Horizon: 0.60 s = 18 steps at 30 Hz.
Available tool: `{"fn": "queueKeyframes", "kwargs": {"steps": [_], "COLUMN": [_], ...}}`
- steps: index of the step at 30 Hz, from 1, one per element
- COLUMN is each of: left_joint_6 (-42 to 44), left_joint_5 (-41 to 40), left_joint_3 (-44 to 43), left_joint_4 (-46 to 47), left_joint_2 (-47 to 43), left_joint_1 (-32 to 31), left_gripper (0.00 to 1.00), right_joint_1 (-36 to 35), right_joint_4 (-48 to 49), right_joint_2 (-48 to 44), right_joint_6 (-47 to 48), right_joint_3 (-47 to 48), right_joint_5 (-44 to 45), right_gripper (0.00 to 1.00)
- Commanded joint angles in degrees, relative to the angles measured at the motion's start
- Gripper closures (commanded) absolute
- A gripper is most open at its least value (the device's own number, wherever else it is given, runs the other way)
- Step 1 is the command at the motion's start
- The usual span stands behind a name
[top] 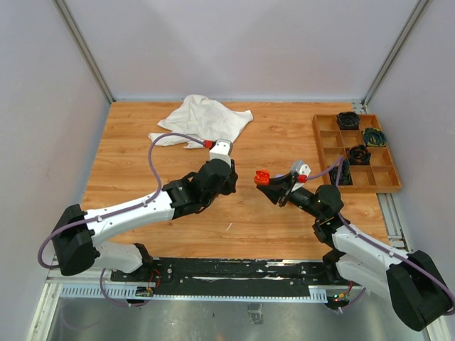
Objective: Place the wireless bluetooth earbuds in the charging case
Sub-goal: Pick up the earbud from the center of the board, then place the earbud in the charging case.
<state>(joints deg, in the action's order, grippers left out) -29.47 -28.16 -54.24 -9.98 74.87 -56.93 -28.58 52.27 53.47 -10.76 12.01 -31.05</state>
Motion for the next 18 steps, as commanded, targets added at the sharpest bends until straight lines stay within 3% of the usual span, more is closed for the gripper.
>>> {"fn": "queueKeyframes", "kwargs": {"steps": [1, 11, 18], "left_joint_6": [4.21, 11.49, 16.47], "left_joint_5": [-3.84, -2.02, 0.77], "left_joint_3": [2.22, 5.93, 7.00], "left_joint_4": [11.29, 28.22, 35.99], "left_joint_2": [-3.32, -7.22, -5.52], "left_joint_1": [-2.13, -6.05, -7.98], "left_gripper": [0.76, 0.76, 0.75], "right_joint_1": [0.51, 0.03, 0.04], "right_joint_4": [7.91, 18.00, 19.35], "right_joint_2": [1.73, 8.23, 8.99], "right_joint_6": [-1.34, -3.01, -3.88], "right_joint_3": [-0.89, -1.47, -1.15], "right_joint_5": [-1.92, -4.02, -5.11], "right_gripper": [0.99, 0.99, 0.99]}}
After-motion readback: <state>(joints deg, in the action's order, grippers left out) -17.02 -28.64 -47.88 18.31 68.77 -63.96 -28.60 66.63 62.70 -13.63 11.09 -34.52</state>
